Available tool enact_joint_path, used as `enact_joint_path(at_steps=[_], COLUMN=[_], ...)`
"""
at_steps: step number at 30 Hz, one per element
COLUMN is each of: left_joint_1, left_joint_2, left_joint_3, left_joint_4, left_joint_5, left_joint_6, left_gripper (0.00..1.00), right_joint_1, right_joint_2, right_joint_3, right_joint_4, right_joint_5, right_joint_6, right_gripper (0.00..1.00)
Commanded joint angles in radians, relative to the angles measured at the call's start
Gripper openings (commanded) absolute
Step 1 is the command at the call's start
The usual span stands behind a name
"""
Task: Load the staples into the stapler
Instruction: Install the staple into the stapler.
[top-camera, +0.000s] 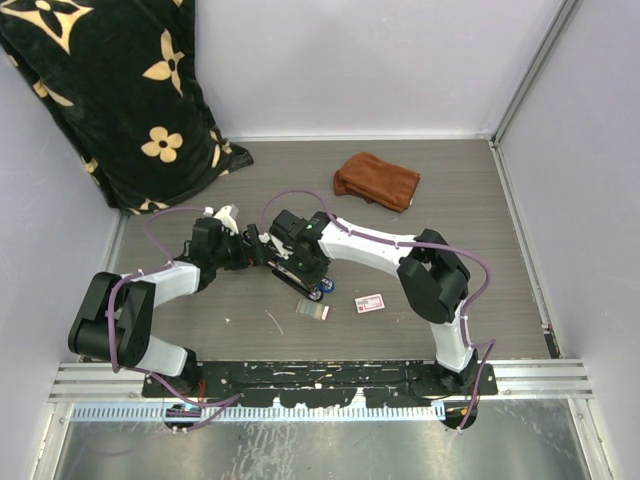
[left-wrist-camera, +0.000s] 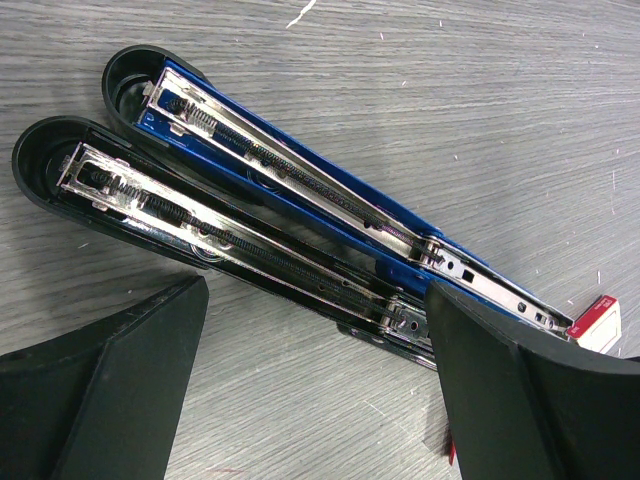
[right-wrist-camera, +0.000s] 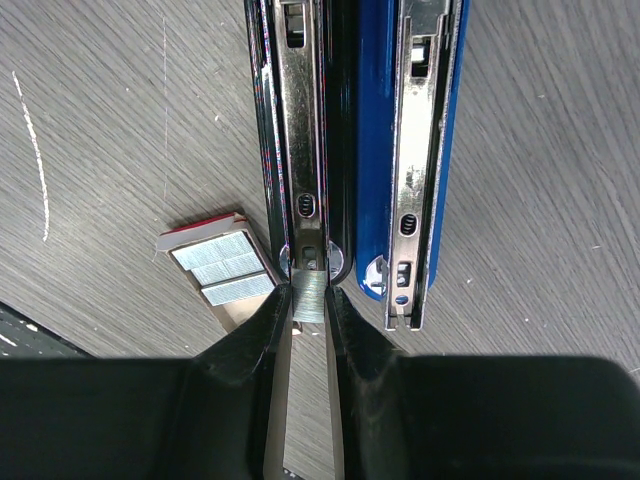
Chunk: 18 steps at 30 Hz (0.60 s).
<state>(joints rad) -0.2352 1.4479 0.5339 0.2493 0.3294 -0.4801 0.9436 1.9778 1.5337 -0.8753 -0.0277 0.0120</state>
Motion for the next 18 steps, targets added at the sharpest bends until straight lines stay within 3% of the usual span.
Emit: enact_joint_path(at_steps=[1,18], left_joint_1=[0.004,0.004], left_joint_2=[-0.021,-0.017], left_joint_3=[0.002,0.004], left_joint_4=[0.033,0.033], left_joint_5=[0.015,0.018], left_joint_6=[0.018,0.017], left_gripper=[0.92,0.92], right_joint_1=[0.004,0.004], right_joint_2=[0.017,0.044], right_joint_3=[0.045,0.097], right_joint_4=[-0.016,-0.031], right_joint_5=[-0.009,-0.023], right_joint_6=[-0.031,-0.071], right_gripper=[0.19,0.2])
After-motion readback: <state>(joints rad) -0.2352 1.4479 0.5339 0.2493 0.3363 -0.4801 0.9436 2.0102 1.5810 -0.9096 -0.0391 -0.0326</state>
